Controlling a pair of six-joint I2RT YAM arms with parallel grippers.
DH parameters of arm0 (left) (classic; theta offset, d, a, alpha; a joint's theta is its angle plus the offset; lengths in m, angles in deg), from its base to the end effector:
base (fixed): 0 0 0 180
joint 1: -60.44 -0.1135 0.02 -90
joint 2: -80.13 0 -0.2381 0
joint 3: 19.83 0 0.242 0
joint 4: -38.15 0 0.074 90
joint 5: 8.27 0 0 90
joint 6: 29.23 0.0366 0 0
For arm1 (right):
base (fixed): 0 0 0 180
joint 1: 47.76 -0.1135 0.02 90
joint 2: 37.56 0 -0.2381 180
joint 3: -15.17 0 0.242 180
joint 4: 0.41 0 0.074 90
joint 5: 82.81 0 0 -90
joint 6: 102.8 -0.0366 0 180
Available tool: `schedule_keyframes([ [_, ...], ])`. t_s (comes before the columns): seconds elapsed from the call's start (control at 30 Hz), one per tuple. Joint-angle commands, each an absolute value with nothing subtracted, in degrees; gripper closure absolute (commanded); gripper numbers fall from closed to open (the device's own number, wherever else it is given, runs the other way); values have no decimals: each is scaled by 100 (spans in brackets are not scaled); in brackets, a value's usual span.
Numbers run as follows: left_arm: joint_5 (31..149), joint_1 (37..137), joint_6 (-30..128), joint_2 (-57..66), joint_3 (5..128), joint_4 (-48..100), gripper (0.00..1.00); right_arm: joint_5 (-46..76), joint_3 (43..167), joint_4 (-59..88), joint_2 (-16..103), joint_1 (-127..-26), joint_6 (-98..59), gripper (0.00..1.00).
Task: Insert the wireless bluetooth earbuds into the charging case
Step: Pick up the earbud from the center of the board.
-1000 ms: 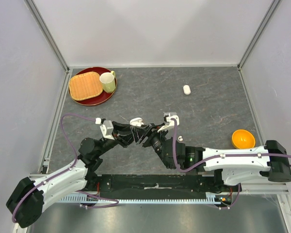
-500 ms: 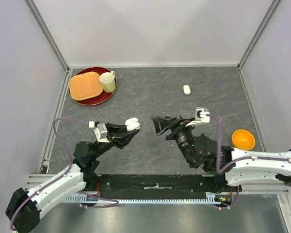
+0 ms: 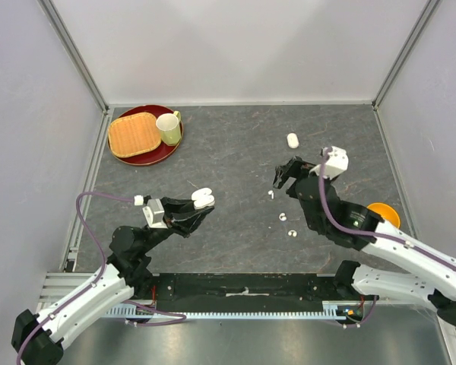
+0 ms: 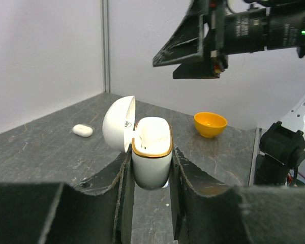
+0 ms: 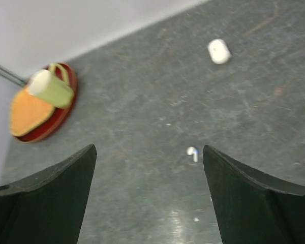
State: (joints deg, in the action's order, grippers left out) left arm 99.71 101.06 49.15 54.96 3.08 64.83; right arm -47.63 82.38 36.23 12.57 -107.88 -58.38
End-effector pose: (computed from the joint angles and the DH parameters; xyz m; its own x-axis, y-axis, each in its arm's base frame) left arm 0.1030 -0.1032 0.2502 0.1397 -0.3722 -0.9176 0.8787 0.4737 -0.0584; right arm 0.1197 0.1484 0.3355 -0.1995 0.4788 -0.8550 0.0380 0.8756 0.4815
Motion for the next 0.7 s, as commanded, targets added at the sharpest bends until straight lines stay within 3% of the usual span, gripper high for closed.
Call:
schedule_keyframes([
  [0.0, 9940, 10096, 5145, 5578, 358, 6335, 98, -3440, 8709, 4584, 1833, -10086, -5438, 8],
  [0.37, 9983, 10104, 5110, 5754, 366, 6098, 98, -706, 9034, 4751, 3019, -8354, -4366, 4],
  [0.67, 10141, 10096, 5163, 5807, 384, 5966, 98, -643, 9281, 4789, 3653, -8283, -3839, 2],
])
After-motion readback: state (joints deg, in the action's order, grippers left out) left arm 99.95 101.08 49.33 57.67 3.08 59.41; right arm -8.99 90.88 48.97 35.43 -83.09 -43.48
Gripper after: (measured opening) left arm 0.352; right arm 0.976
